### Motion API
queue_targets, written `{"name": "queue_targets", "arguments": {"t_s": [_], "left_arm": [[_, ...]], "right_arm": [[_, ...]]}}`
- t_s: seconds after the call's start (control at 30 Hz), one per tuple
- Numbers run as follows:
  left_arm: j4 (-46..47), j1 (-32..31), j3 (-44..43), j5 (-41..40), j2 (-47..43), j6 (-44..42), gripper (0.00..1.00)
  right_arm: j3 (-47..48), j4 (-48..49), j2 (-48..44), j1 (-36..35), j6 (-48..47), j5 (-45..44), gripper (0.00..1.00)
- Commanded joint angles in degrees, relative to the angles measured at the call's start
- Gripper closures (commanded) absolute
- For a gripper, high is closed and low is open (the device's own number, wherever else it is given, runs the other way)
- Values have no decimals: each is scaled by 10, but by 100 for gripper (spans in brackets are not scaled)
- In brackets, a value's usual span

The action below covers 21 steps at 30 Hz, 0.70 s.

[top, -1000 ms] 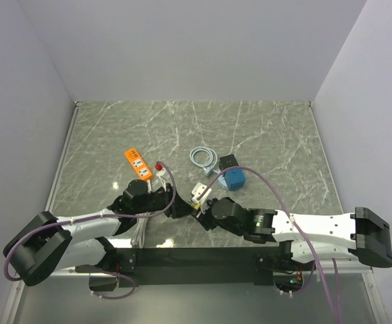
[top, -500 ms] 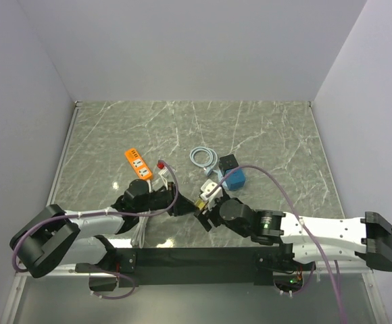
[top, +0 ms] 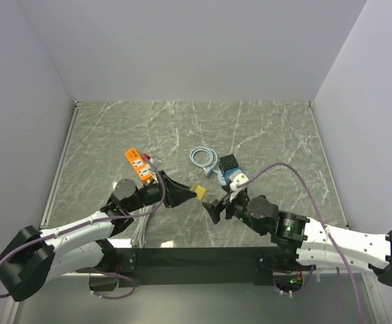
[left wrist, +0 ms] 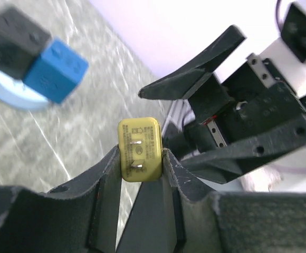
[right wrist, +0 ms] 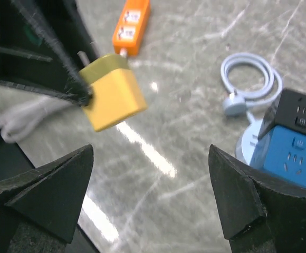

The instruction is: Insert the plug

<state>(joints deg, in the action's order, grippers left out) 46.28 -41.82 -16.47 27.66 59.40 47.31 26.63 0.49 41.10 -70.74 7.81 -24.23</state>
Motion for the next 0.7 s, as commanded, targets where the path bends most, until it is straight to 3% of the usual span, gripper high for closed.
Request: {"name": "queue_targets", "arguments": {"t_s": [0.0,0.3,0.53,0.67], "left_arm": [[26,3,-3,-53,-42,-20,100],[68,4,9,-75,-102,-32,100],[119,4,-1,-69,-91,-30,100],[144,3,-11,-55,-82,-34,100]], "right_arm": [[-1,96,-16,44,22,69,5],[-61,377,-17,227,153,395,9],[-83,560,46,257,250,513,15],[-79,594,80,258,279,521,18]]}}
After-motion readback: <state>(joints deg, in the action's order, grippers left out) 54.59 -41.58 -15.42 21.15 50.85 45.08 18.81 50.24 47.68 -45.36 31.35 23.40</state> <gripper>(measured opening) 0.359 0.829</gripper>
